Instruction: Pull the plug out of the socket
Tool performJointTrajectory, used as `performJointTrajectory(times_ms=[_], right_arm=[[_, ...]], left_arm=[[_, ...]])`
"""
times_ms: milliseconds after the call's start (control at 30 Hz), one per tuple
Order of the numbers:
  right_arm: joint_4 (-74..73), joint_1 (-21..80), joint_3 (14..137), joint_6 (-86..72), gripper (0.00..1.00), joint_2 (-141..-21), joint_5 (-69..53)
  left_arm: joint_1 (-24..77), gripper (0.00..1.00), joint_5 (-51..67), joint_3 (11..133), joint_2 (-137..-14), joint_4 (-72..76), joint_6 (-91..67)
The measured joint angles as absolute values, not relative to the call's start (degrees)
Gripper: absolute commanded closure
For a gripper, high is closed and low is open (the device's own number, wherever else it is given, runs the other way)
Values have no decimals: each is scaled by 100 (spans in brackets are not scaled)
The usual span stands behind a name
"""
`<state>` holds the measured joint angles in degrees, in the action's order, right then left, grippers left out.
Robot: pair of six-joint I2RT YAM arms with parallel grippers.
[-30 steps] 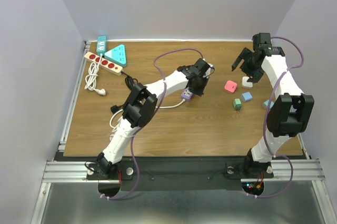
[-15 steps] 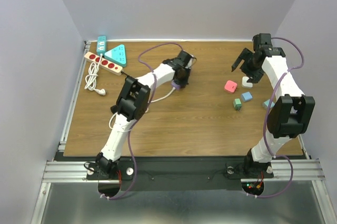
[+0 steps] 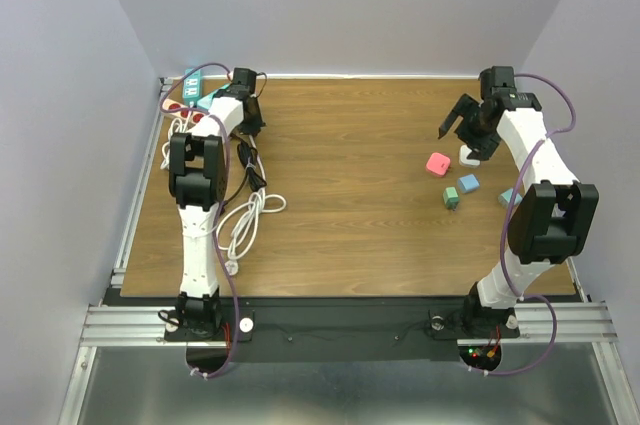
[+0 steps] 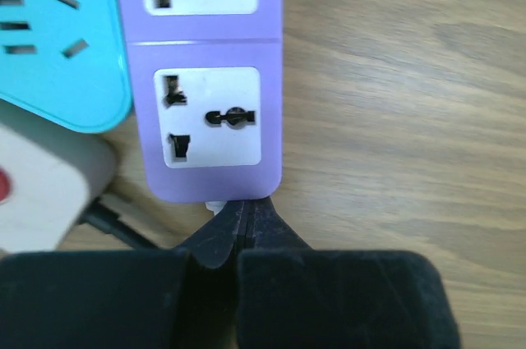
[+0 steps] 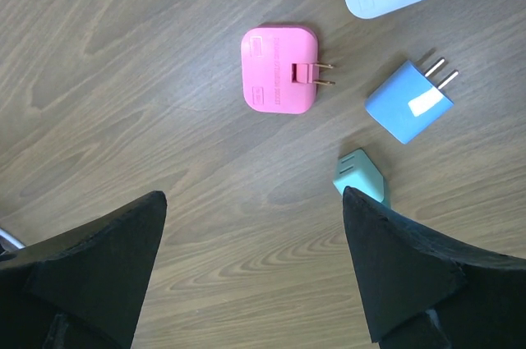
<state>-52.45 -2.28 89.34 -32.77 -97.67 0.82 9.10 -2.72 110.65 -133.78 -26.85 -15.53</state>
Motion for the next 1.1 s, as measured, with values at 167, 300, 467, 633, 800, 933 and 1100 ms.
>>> performJointTrajectory(times_ms=[167, 300, 467, 633, 800, 933, 1100], right_arm=[[-5218, -228, 8903, -3249, 6, -9732, -36], [-5054, -228, 8868, -3146, 0, -9618, -357], [-4814, -228, 8866, -3063, 0, -9450, -794], [-4733, -228, 8923, -3059, 0, -9319, -1011], [-4659, -228, 9039, -3068, 0, -8899, -1026], [-4528, -228, 9039, -3105, 0, -8366, -954], [-4410, -228, 9011, -3188, 0, -7848, -926]], left_arm=[[871, 97, -458, 11037, -13305, -2792, -1533], [919, 58, -425, 10742, -12846, -2912, -1496], [934, 1, -193, 10728, -11443, -2727, -1516], [932, 1, 215, 10519, -9697, -1946, -1682], [932, 1, 482, 9504, -8438, -1118, -1861], [932, 1, 558, 8390, -7933, -701, -2012], [930, 1, 574, 7791, -7830, -401, -2110]])
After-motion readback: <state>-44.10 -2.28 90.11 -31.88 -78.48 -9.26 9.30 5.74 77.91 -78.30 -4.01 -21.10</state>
